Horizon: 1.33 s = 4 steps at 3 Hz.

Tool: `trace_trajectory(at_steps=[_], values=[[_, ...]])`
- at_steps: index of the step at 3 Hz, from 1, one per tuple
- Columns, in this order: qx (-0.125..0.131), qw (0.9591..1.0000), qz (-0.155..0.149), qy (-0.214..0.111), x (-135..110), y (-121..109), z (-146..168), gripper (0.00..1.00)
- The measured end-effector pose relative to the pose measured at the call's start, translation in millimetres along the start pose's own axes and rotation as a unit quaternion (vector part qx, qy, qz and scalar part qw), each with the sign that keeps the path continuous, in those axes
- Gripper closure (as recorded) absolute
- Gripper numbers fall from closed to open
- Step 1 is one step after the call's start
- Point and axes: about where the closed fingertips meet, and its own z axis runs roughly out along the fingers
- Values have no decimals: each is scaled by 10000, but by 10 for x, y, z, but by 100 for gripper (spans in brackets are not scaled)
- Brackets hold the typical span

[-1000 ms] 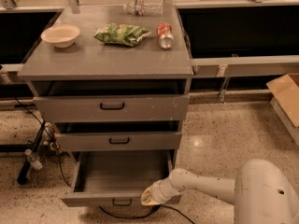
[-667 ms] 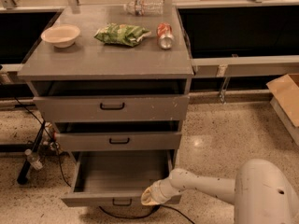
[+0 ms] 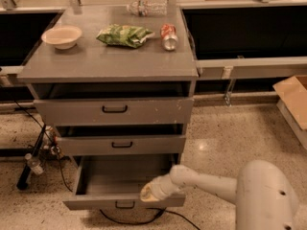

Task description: Close bottom drawer

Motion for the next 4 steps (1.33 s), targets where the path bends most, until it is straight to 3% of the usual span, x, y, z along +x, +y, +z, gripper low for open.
trace_trajectory(at_steps=[1,2,4], values=[[456,9989,-105,-92,-232,-829,-113,100],[452,9989,-82,-110,-220,-793,-114,100],[496,9973,380,-385,24,-98,-184,100]])
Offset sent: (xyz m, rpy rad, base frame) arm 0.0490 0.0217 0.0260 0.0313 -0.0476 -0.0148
